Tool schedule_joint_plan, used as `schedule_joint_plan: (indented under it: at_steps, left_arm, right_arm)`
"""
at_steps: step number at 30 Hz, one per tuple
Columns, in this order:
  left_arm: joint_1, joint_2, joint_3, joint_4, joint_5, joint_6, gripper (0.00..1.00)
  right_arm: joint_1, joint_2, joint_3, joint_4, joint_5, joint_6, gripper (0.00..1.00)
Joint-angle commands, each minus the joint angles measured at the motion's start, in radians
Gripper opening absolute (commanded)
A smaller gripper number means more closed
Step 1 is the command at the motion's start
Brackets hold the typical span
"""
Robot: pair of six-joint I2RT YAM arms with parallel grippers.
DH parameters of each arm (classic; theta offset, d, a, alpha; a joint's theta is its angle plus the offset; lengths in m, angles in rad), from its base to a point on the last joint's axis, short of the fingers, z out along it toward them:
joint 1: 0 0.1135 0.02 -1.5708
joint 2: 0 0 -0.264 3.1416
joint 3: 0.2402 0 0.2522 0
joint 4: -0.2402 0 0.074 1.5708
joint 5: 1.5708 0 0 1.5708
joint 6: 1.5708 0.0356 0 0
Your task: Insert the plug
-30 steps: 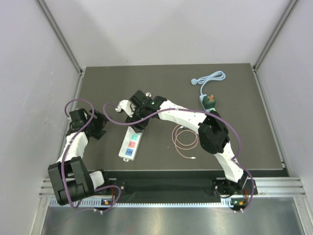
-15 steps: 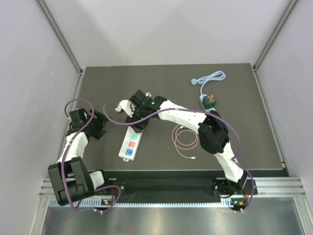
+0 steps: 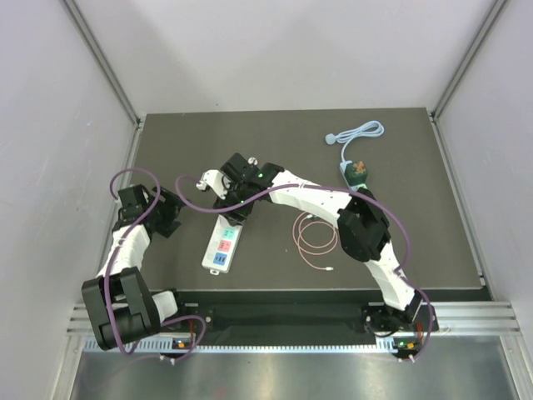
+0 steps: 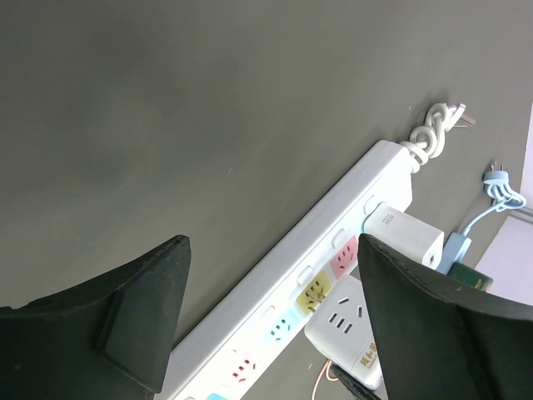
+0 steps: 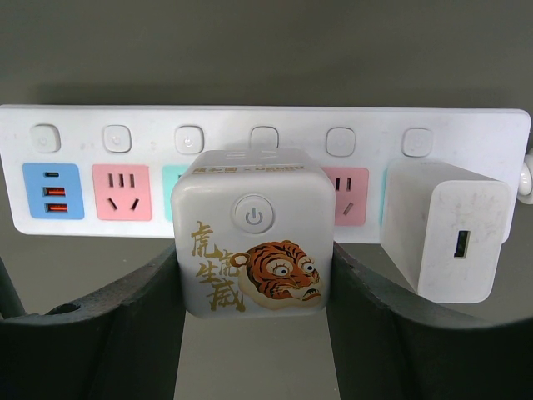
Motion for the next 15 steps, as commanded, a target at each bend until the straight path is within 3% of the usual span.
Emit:
schedule_joint_plan:
  at_steps: [1,15]
  left_arm:
    - [0.008,-0.025,0.012,0.036,-0.005,0.015,0.85]
    - [0.008,-0.033,0.011,0.036,0.001,0.014,0.85]
  right_arm:
    - [0.003,-0.032,0.031,0.019,0.005,0.0,0.0]
    - [0.001,-0.078,0.01,0.049,0.017,0.012,0.0]
